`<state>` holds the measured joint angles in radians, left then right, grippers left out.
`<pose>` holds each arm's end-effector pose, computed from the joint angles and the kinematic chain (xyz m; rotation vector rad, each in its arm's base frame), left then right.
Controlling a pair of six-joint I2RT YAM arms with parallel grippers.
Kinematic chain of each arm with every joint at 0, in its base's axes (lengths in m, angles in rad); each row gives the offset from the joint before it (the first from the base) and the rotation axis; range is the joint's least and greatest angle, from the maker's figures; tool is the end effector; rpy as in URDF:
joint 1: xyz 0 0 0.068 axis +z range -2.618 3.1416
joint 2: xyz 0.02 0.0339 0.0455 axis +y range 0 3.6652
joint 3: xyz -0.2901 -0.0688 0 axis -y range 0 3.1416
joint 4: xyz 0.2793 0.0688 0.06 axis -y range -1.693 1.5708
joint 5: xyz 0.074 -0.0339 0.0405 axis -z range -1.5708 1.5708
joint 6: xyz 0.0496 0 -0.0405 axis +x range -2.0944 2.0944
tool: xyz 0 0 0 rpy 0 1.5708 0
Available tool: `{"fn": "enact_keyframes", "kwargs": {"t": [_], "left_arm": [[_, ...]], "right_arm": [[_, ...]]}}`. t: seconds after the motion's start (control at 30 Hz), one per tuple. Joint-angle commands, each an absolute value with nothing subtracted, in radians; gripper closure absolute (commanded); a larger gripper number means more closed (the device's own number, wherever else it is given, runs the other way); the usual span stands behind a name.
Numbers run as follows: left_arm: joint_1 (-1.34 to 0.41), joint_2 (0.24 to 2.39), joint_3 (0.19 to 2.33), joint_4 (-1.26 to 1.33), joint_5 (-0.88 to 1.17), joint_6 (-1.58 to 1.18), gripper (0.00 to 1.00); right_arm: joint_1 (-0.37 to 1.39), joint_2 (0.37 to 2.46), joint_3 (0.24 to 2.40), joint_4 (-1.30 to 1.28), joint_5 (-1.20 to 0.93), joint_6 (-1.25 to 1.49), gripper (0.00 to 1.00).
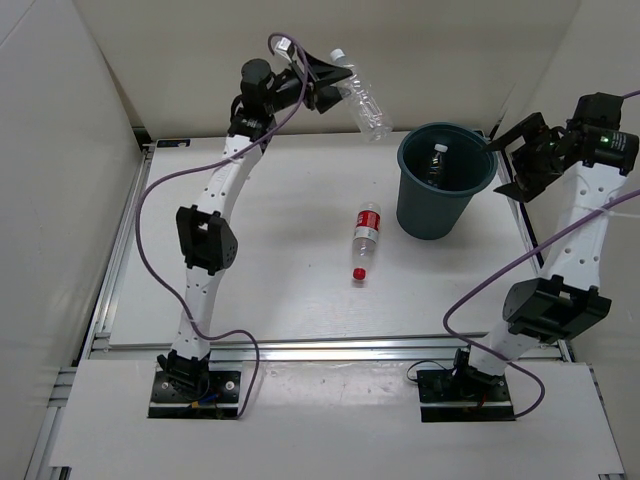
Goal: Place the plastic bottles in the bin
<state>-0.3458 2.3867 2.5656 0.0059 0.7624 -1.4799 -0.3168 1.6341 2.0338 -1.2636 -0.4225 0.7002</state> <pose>0.5561 -0.2368 0.4412 -0.2101 1.7817 -1.9355 0.3387 -0.0896 0.4763 1.0199 2.2266 0.6856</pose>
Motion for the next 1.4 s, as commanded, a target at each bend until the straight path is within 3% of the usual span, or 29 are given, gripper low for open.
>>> {"fn": "enact_keyframes", "kwargs": {"t": [0.0, 0.43, 0.7, 1.03, 1.37], "left_arm": [[-0.367, 2.393, 2.565, 0.152, 0.717, -1.589, 0.54], [-0.446, 2.421, 2.556, 0.084, 0.649, -1.539, 0.54], [-0.5, 2.439, 2.565, 0.035, 0.614, -1.516, 0.54], [-0.5, 2.399, 2.562, -0.087, 0.488, -1.229, 0.53], [-0.544, 2.39, 2.594, -0.077, 0.335, -1.203, 0.55]], "right_arm": [[-0.316, 1.566, 2.025, -1.255, -0.43, 0.707, 0.01], [-0.316, 1.523, 1.962, -1.273, -0.262, 0.707, 0.01], [-0.316, 1.523, 1.904, -1.255, -0.285, 0.707, 0.01], [-0.316, 1.523, 1.925, -1.255, -0.295, 0.678, 0.01], [-0.334, 1.543, 1.983, -1.315, -0.313, 0.611, 0.01]]}}
